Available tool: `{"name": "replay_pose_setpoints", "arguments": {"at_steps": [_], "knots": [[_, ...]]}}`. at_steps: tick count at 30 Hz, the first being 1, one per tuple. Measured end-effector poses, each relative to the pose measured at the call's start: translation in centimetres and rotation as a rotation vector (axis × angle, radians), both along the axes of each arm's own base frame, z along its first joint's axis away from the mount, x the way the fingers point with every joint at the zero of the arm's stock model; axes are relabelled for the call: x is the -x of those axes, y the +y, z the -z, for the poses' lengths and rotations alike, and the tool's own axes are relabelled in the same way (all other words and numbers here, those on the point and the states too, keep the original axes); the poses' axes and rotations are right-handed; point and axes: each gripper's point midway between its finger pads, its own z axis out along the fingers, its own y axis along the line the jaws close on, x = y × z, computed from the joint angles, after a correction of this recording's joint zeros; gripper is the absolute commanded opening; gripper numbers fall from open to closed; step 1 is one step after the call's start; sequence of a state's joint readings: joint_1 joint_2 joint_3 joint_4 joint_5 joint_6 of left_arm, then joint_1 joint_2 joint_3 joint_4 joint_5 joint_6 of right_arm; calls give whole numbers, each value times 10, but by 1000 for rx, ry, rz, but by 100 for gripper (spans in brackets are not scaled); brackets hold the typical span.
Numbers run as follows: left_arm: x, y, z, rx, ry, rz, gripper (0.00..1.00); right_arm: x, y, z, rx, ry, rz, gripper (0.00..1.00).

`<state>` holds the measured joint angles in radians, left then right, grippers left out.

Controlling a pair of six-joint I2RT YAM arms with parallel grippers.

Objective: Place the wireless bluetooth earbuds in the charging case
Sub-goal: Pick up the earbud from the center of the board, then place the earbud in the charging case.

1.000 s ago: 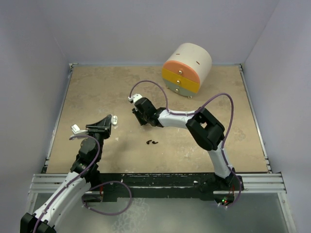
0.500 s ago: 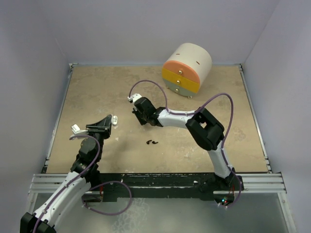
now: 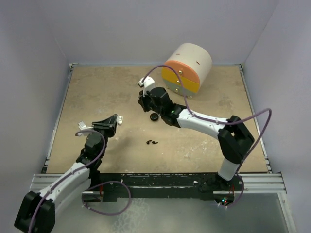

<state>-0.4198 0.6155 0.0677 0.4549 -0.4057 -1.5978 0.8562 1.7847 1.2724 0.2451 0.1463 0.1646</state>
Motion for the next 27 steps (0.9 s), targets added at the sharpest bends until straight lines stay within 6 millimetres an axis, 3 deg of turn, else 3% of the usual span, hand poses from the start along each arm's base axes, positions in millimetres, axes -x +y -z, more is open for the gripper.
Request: {"name": "replay_pose_setpoints", "arguments": {"at_steps": [4,7,13,18,23,27], "knots": [[-13,-13,11,25,52,31,0,8,-7,-47,-121,-101,-9,0],[-29,-26,5,94,52,59,0,14,-12,-64,-184,-152,-19,0],[-55,-51,-9,257,21,121,0,27,-24,-68,-277,-244,-37,0],[-65,-65,-30,339,-18,169,0,32,-29,-62,-313,-296,-46,0],[-69,-77,-53,389,-46,222,0,34,-30,-83,-377,-390,-59,0],[-69,-88,-59,409,-38,275,0,35,-30,-102,-420,-453,-68,0]]}}
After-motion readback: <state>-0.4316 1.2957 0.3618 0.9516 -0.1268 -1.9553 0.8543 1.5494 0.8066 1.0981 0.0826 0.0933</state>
